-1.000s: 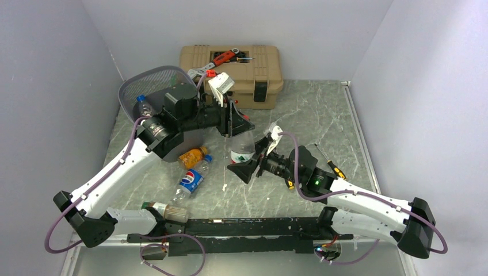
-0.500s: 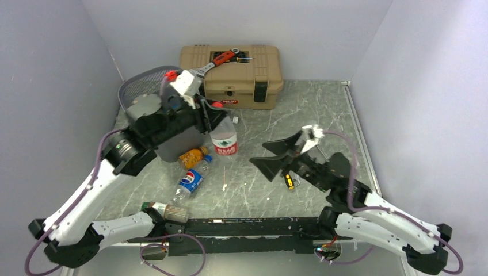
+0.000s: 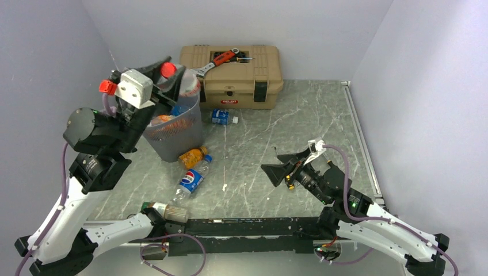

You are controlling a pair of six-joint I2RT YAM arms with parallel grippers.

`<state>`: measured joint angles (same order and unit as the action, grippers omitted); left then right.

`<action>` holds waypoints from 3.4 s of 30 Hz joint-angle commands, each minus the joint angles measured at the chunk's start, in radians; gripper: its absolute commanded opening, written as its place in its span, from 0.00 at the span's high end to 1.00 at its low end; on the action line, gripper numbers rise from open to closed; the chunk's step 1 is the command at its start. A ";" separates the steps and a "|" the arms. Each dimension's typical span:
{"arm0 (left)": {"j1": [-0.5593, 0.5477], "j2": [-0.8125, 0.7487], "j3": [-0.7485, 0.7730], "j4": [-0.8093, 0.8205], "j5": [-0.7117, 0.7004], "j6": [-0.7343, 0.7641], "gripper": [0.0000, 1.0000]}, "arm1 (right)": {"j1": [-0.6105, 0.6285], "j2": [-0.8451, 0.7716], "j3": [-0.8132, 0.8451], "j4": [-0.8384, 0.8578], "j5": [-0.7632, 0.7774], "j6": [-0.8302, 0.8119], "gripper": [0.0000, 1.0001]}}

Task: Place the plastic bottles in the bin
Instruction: Place the plastic bottle in the trash bin.

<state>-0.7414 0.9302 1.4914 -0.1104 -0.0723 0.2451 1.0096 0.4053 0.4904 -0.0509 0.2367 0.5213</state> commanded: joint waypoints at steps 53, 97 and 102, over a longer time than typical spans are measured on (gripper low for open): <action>0.629 0.261 -0.216 0.061 0.059 -0.413 1.00 | 0.003 -0.088 -0.099 -0.079 0.130 0.003 0.03; 0.632 0.059 -0.382 0.034 -0.176 -0.432 0.08 | 0.003 -0.027 -0.094 -0.069 0.115 -0.004 0.03; 0.632 0.007 -0.357 0.019 -0.337 -0.428 0.07 | 0.004 -0.008 -0.088 -0.061 0.112 -0.009 0.03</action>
<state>-0.1108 0.9821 1.0790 -0.0956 -0.2710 -0.1780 1.0096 0.3843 0.3912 -0.1688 0.3573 0.5343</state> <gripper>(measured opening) 0.932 0.975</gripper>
